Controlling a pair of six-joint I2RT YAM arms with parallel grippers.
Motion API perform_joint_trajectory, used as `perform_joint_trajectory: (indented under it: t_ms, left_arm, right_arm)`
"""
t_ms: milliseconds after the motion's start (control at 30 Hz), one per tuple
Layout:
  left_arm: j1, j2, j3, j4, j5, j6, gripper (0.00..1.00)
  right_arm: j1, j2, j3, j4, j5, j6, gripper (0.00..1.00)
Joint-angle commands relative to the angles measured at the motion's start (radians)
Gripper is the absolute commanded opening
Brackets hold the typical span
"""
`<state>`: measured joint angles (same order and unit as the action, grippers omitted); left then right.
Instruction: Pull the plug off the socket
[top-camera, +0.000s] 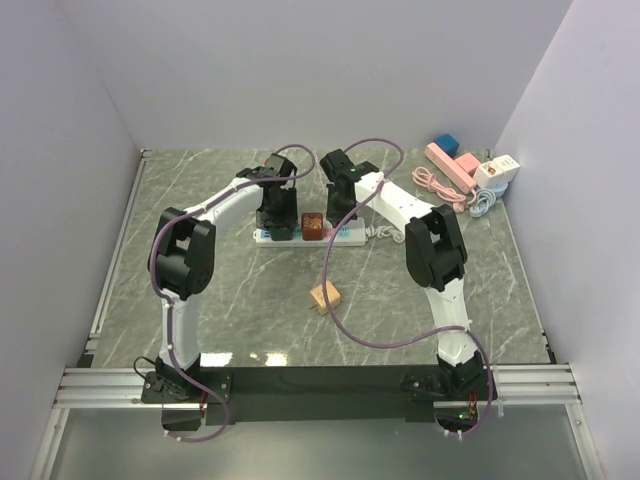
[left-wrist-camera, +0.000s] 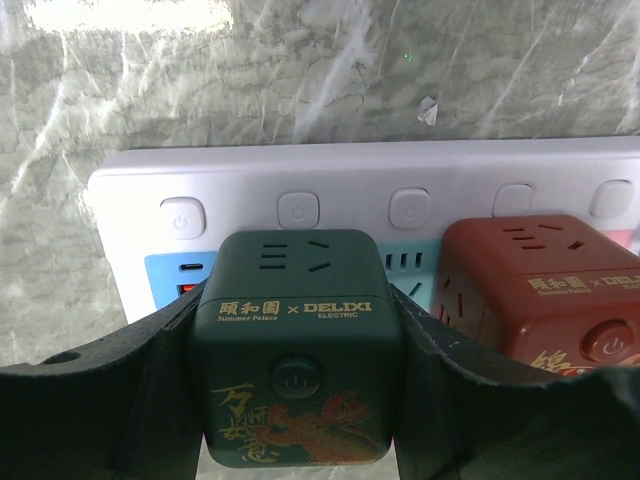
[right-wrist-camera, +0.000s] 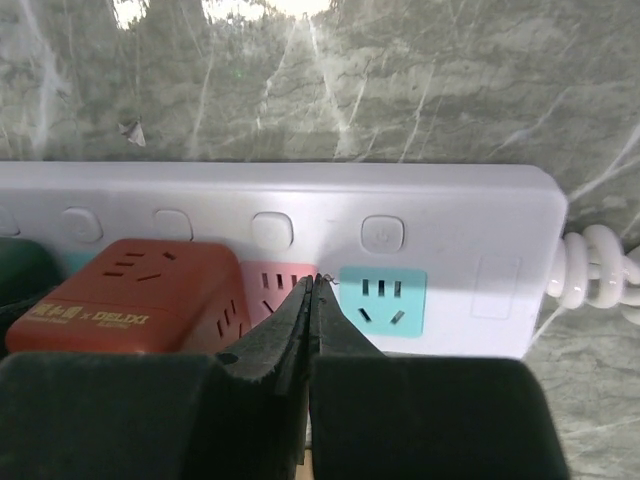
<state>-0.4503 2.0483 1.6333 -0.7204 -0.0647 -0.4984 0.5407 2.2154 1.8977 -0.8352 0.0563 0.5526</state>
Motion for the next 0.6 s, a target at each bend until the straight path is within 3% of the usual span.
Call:
perform_joint_trajectory:
  t_ms: [0,267,567]
  left_arm:
    - [-0.001,-0.042,0.100,0.020,0.068,-0.052,0.01]
    - [-0.002,-0.007,0.295,-0.092,0.068,-0.043,0.01]
    - [-0.005,0.007,0.409,-0.192,0.069,-0.039,0.01]
  right_arm:
    - [0.005,0.015,-0.009,-0.021,-0.021,-0.006,0.00]
    - [0.036,0.092,-0.083,-0.050,-0.006,0.006,0.00]
    - [0.044,0.179,-0.061,-0.100,0.037,-0.023,0.00]
